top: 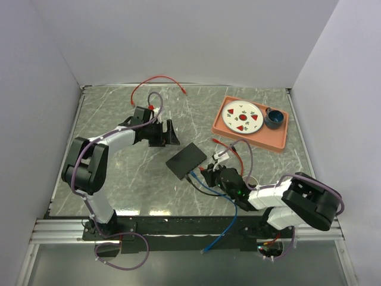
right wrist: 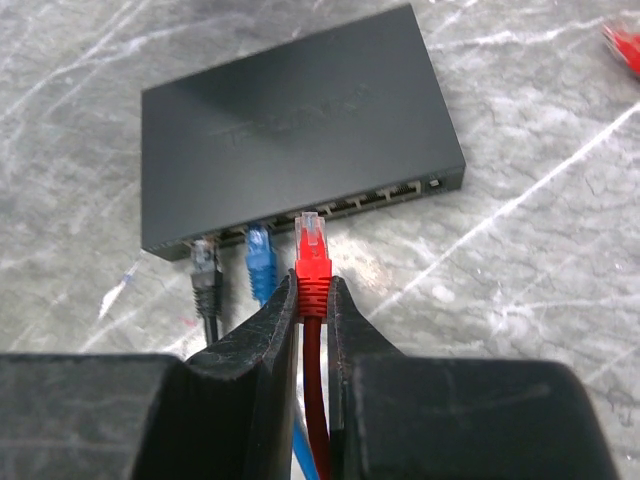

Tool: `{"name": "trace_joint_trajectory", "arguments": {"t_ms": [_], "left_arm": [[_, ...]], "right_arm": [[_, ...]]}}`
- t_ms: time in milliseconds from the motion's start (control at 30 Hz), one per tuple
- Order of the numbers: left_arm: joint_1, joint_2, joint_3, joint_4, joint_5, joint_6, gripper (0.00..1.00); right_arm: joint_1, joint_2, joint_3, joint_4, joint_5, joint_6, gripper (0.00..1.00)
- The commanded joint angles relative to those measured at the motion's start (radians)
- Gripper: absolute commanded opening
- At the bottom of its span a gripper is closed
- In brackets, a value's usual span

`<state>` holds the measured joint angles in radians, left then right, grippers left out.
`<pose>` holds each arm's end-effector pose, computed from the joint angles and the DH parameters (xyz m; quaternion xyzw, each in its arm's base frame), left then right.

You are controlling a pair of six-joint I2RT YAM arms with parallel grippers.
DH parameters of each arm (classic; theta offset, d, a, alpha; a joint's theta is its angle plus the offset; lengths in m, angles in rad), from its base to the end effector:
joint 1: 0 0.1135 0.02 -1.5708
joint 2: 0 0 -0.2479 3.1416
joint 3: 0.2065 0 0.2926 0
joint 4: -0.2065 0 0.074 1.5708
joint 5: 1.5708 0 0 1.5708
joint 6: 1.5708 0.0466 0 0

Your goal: Insert the plug into the switch port

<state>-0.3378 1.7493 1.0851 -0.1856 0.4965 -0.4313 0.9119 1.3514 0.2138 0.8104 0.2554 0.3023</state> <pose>0.3723 -0.1543 0.1418 0.0442 0.9101 -0.3414 0.2307 0.1645 0.1932 0.0824 -0.1712 0.7913 0.2446 0.5336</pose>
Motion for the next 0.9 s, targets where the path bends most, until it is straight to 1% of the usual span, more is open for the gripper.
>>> {"name": "trace_joint_trajectory", "arguments": {"t_ms": [0, 200, 400, 567, 867], "left_arm": [[-0.001, 0.022, 0.068, 0.026, 0.065, 0.012, 0.97], [0.000, 0.041, 0.088, 0.028, 0.091, 0.011, 0.97], [-0.001, 0.055, 0.098, 0.028, 0.116, 0.002, 0.97], [-0.003, 0.079, 0.111, 0.017, 0.149, 0.003, 0.97], [-0.017, 0.125, 0.127, 0.015, 0.169, -0.001, 0.97]], "right_arm": [[0.004, 0.031, -0.036, 0.131, 0.041, -0.014, 0.00], [0.005, 0.098, -0.021, 0.150, 0.013, -0.031, 0.00], [0.008, 0.140, -0.011, 0.167, 0.051, -0.017, 0.00], [0.015, 0.181, 0.007, 0.182, 0.056, -0.037, 0.00], [0.030, 0.198, 0.035, 0.188, 0.087, -0.054, 0.00]]}}
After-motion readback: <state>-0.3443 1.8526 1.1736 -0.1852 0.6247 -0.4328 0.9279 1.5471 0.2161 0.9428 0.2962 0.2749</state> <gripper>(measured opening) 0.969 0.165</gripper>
